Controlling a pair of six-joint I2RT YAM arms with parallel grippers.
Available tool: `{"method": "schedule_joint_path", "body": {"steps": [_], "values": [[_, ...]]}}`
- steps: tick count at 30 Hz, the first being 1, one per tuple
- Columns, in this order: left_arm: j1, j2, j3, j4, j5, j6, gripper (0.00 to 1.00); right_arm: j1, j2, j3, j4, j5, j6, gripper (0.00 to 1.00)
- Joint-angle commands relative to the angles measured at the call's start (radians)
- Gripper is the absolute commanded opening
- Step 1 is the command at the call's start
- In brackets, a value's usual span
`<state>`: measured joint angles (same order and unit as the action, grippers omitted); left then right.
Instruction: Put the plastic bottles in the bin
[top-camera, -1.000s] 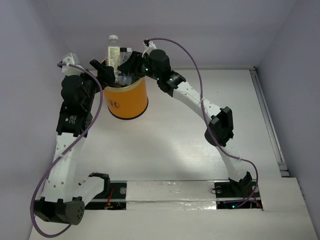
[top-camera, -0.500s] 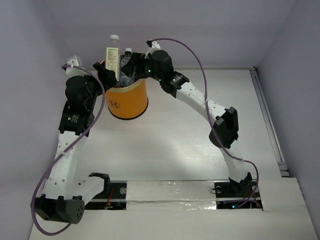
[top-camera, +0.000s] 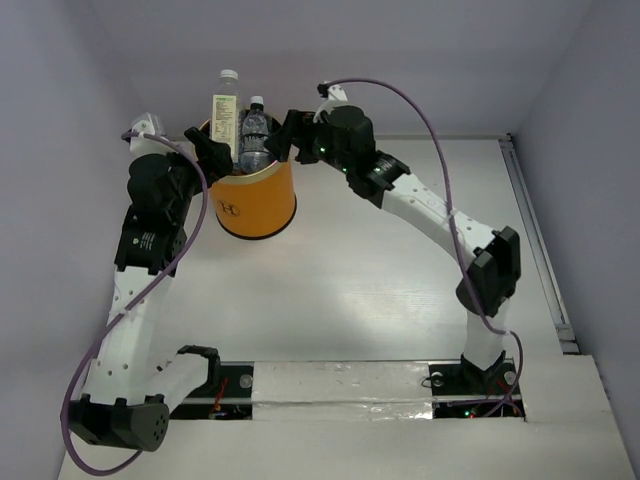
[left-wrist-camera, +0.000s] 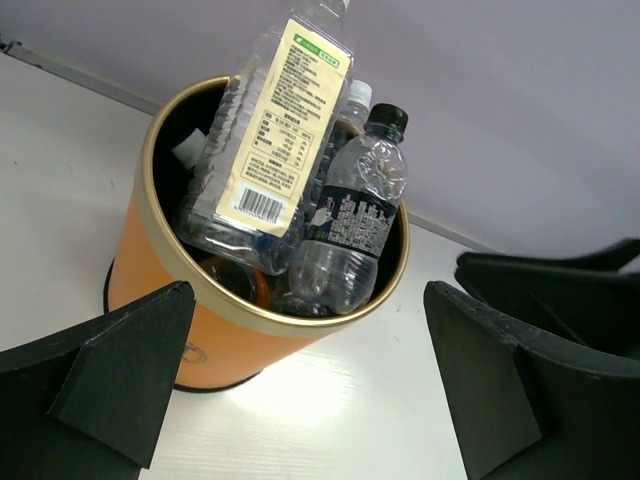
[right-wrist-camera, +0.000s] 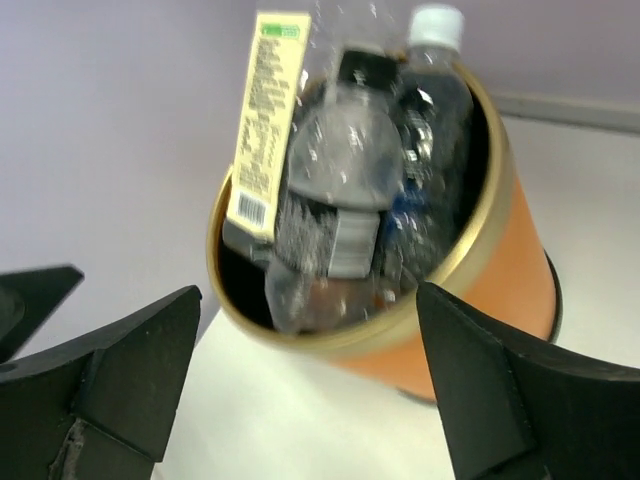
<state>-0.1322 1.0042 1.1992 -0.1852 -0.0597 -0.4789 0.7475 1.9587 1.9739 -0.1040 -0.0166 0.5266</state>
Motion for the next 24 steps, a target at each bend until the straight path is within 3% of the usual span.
{"method": "schedule_joint_path", "body": {"steps": [1, 2, 3, 4, 6, 8, 11, 13, 14, 15, 17, 18, 24], "values": [[-0.004, -0.049, 0.074, -0.003, 0.034, -0.032, 0.99, 0.006, -0.205, -0.146, 0.141, 0.059, -0.017, 0.85], [-0.004, -0.053, 0.089, -0.038, 0.037, -0.038, 0.99, 0.006, -0.258, -0.197, 0.167, 0.067, -0.026, 0.74], [-0.004, -0.056, 0.100, -0.052, 0.052, -0.043, 0.99, 0.006, -0.317, -0.313, 0.179, 0.078, -0.042, 0.48], [-0.004, -0.074, 0.106, -0.060, 0.054, -0.047, 0.99, 0.006, -0.446, -0.376, 0.191, 0.096, -0.048, 0.30], [-0.004, -0.104, 0.091, -0.077, 0.095, -0.066, 0.99, 0.006, -0.590, -0.580, 0.217, 0.122, -0.045, 0.04], [-0.004, -0.153, 0.039, -0.068, 0.107, -0.104, 0.99, 0.006, -0.809, -0.711, 0.207, 0.176, -0.039, 0.03], [-0.004, -0.205, -0.013, -0.068, 0.141, -0.135, 0.99, 0.006, -1.071, -0.907, 0.092, 0.298, -0.016, 0.14], [-0.004, -0.237, -0.033, -0.106, 0.161, -0.151, 0.99, 0.006, -1.238, -0.999, -0.027, 0.409, 0.016, 0.49], [-0.004, -0.249, -0.044, -0.109, 0.161, -0.155, 0.99, 0.006, -1.288, -1.024, -0.054, 0.446, 0.016, 0.49], [-0.004, -0.262, -0.055, -0.108, 0.173, -0.156, 0.99, 0.006, -1.334, -1.047, -0.075, 0.481, 0.024, 0.66], [-0.004, -0.298, -0.091, -0.099, 0.182, -0.156, 0.99, 0.006, -1.446, -1.111, -0.097, 0.578, 0.030, 0.80], [-0.004, -0.308, -0.101, -0.094, 0.193, -0.156, 0.99, 0.006, -1.475, -1.133, -0.095, 0.608, 0.030, 1.00], [-0.004, -0.283, -0.109, -0.120, 0.222, -0.178, 0.99, 0.006, -1.532, -1.169, -0.121, 0.649, 0.039, 1.00]]}}
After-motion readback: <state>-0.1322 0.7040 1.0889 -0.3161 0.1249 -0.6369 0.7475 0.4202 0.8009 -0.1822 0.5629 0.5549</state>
